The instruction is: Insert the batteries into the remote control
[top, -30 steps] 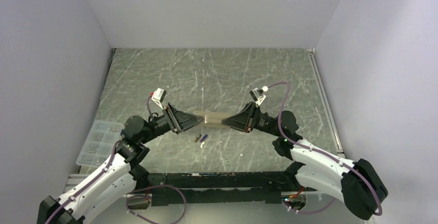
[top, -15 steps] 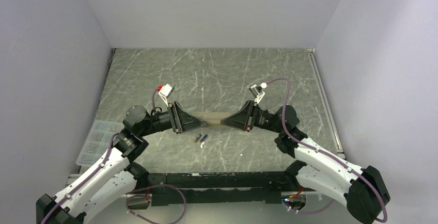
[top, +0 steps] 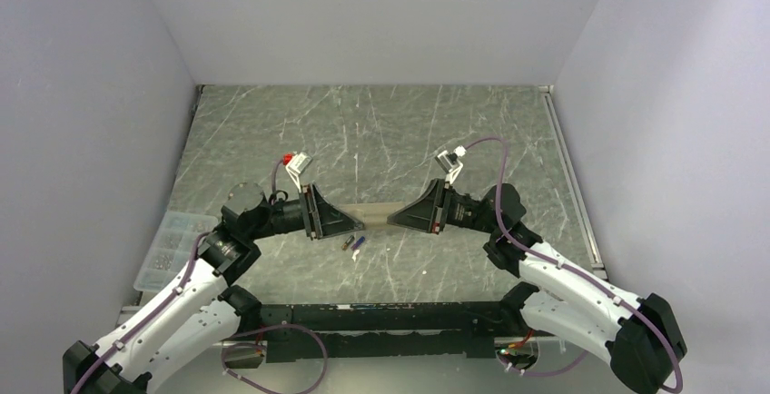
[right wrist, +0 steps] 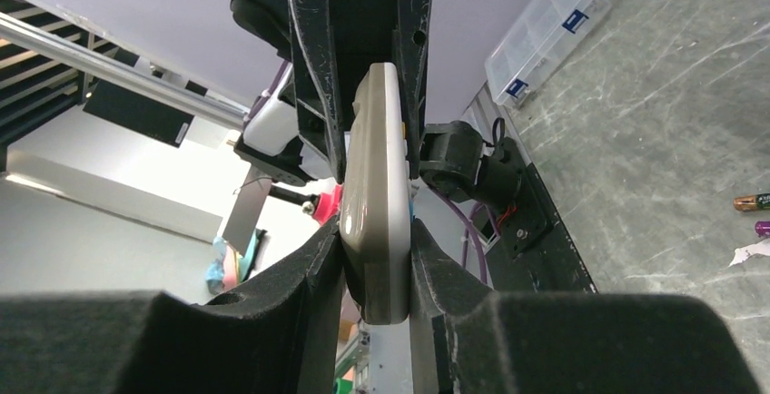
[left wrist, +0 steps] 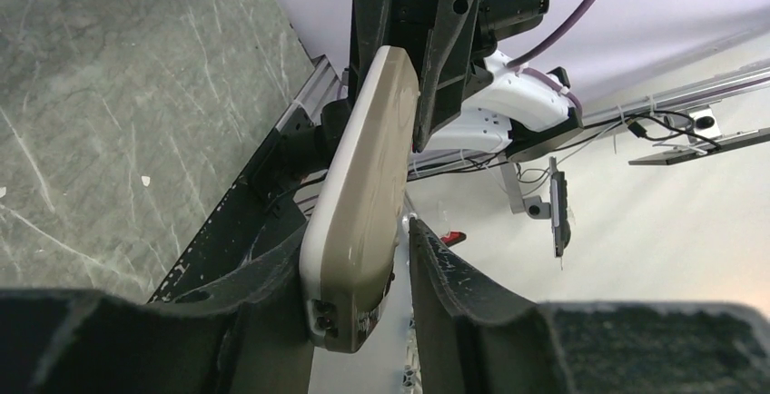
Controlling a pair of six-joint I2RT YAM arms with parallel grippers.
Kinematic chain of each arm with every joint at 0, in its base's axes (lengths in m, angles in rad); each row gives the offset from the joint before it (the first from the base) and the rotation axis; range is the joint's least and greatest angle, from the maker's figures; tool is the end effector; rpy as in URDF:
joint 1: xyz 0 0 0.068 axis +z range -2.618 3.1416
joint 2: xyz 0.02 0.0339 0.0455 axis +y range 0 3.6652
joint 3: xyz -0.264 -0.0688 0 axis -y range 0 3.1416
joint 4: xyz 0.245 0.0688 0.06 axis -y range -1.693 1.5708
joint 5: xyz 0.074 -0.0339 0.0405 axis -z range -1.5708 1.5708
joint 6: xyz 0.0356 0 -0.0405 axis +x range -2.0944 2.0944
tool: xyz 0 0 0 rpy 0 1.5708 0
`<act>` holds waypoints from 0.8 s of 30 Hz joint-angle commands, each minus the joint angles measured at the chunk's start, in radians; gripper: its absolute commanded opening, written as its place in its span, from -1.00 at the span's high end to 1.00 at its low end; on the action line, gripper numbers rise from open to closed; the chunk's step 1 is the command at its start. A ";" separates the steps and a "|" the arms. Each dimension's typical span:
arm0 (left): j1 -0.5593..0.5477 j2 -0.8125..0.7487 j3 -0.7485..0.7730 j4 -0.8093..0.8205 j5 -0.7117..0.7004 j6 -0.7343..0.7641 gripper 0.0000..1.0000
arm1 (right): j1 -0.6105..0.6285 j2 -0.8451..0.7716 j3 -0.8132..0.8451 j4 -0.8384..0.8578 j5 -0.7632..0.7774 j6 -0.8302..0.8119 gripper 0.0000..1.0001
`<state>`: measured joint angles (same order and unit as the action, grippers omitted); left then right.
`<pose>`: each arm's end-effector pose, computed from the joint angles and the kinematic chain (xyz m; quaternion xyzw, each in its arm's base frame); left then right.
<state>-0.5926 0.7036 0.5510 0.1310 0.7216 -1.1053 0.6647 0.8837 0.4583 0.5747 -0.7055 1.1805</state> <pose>0.1284 -0.1148 0.3042 0.0693 0.7094 -0.6579 0.2430 0.1435 0.1418 0.2862 -0.0970 0.6588 0.7030 0.2497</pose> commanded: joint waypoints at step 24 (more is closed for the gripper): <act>0.002 -0.039 0.000 0.134 -0.001 -0.032 -0.02 | 0.003 -0.012 -0.058 0.178 -0.005 0.114 1.00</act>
<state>-0.5922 0.6651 0.5541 0.1562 0.7094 -1.1099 0.6647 0.8711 0.4080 0.6689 -0.7074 1.2633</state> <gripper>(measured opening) 0.517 0.294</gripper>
